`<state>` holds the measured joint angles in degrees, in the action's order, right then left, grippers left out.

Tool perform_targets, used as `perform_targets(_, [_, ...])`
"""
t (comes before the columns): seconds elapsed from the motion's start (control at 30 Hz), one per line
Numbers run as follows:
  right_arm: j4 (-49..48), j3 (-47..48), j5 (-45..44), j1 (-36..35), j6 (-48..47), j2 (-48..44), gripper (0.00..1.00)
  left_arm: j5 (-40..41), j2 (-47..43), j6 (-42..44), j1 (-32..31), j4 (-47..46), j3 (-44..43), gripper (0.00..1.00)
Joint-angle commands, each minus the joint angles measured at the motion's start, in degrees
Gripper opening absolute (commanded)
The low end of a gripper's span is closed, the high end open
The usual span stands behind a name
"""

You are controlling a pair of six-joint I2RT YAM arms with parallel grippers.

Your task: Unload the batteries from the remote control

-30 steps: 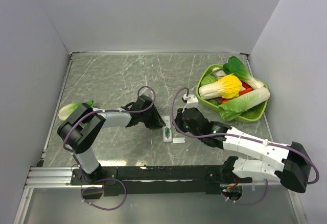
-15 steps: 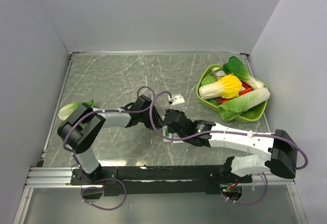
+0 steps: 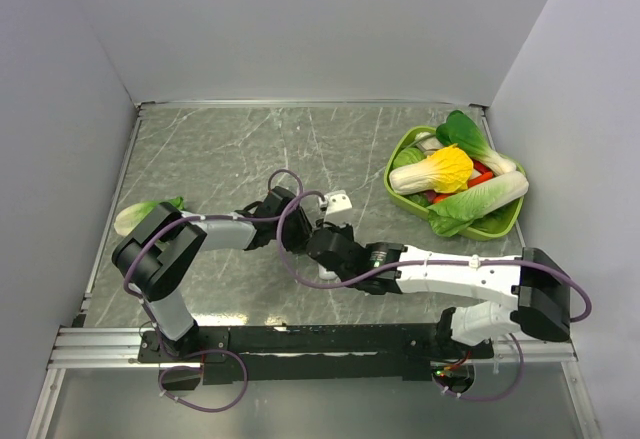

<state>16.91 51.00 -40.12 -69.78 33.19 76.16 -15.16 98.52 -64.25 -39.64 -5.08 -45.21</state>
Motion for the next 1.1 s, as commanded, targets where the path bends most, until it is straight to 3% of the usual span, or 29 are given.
perform_targets(0.0, [5.77,-4.5,1.71,-0.71,7.41,-1.53,0.0,-0.58,1.15,-0.62,-0.7,1.04,1.26,0.31])
perform_targets(0.17, [1.22,-13.55,1.27,-0.8,9.61,-10.67,0.0,-0.31,0.88,-0.96,-0.7,0.69,2.49,0.3])
perform_targets(0.57, [-1.96,-22.08,1.09,1.04,16.64,-16.38,0.0,-0.84,0.71,-2.02,-0.71,-1.07,4.43,0.3])
perform_targets(0.7, [-5.3,-25.16,0.92,1.66,14.81,-19.91,0.0,-1.01,0.71,-2.2,-0.88,-1.6,4.87,0.3])
perform_targets(0.8, [-8.56,-23.42,2.32,1.58,9.36,-19.3,0.0,-1.8,0.53,-2.9,-1.4,-2.91,5.48,0.29])
perform_targets(0.93, [-1.81,-17.0,0.22,1.23,8.03,-12.73,0.0,-1.45,0.44,-4.13,-3.16,-3.79,6.1,0.3])
perform_targets(1.03, [3.2,-11.29,-1.44,0.96,11.01,-7.98,0.0,-1.37,1.06,-5.27,-4.74,-4.85,6.45,0.29])
perform_targets(1.07, [8.35,-9.8,-2.58,0.79,16.5,-6.91,0.0,-1.45,1.23,-5.88,-5.01,-5.28,6.63,0.29])
